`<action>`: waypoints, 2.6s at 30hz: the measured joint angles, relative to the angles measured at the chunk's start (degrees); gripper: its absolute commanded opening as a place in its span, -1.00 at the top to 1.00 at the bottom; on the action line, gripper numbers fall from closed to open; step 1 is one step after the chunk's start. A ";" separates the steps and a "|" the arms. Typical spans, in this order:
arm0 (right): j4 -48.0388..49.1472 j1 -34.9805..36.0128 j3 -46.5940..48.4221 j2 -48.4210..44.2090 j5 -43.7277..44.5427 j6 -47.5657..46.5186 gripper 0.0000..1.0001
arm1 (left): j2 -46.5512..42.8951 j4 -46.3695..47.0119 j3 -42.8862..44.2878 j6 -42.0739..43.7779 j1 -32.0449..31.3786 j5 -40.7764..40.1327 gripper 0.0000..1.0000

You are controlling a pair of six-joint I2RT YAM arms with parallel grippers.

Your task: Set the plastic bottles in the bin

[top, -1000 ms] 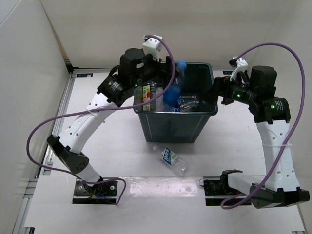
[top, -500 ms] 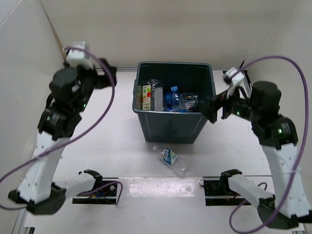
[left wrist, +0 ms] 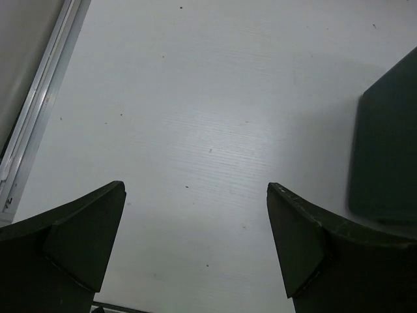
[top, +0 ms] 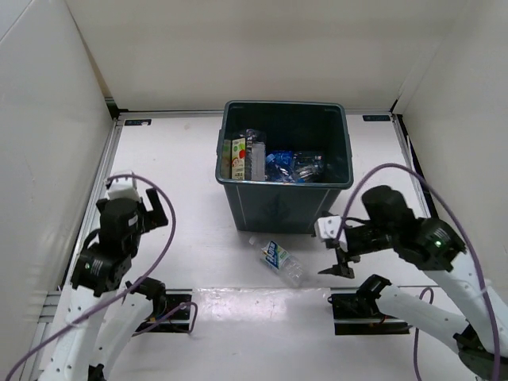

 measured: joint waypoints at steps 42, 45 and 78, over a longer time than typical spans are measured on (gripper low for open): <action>19.02 20.79 -14.36 28.41 19.85 19.23 -0.81 | -18.53 -1.11 -14.16 -4.63 -3.50 -3.76 -1.00; 21.00 19.45 -14.84 31.39 22.80 19.69 -0.81 | -18.53 -1.29 -14.16 -4.94 -3.52 -3.91 -1.00; 22.01 23.32 -8.55 49.70 26.64 21.94 -0.67 | -21.05 -2.16 -14.21 -5.97 -3.56 -8.22 -1.00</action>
